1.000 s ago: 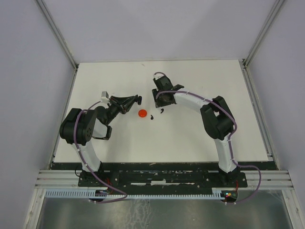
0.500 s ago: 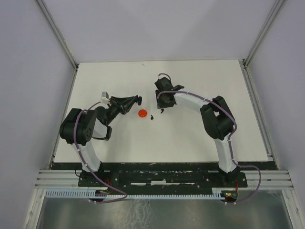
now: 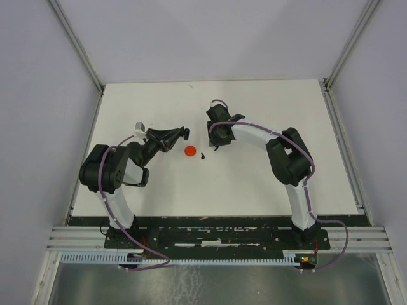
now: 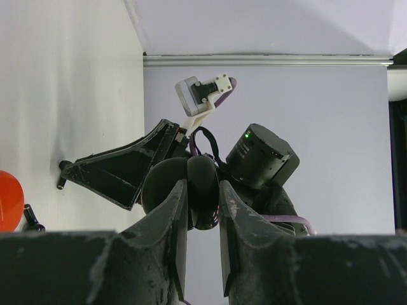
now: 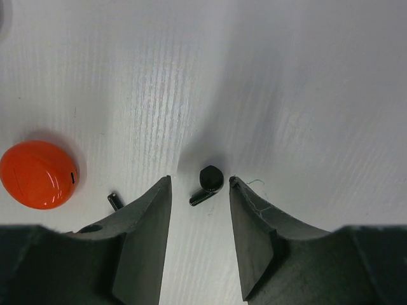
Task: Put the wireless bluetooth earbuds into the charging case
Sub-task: Pick up the earbud from the center of the board.
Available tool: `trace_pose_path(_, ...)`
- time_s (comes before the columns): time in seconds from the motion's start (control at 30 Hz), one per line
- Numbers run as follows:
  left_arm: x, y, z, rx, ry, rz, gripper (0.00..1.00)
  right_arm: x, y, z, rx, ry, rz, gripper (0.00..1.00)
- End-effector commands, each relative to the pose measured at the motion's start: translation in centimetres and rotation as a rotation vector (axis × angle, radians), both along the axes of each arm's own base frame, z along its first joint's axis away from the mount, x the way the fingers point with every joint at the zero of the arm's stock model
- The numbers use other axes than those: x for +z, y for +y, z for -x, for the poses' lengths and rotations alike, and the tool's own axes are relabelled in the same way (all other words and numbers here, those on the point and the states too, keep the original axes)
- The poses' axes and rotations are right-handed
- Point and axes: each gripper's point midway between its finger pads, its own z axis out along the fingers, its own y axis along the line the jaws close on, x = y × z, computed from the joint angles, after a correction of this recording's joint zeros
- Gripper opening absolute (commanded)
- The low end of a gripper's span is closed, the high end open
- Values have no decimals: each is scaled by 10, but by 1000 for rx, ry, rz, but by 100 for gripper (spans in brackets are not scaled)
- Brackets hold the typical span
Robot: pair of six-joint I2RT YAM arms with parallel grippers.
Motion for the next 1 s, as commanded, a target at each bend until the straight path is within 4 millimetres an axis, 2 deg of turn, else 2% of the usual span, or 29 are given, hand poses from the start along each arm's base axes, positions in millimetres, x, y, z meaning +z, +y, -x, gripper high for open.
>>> trace_pose_path(0.0,33,2,8,-9,-117,39,3,-2,10,-1,15,7,-26,50)
trace_pose_path(0.7,34,3,7,-10,-117,45,3,1,33,-1,102,-3,-41,50)
trace_pose_path(0.97,34,5,7,-8,-119,49,3,-1,23,-3,79,-9,7,48)
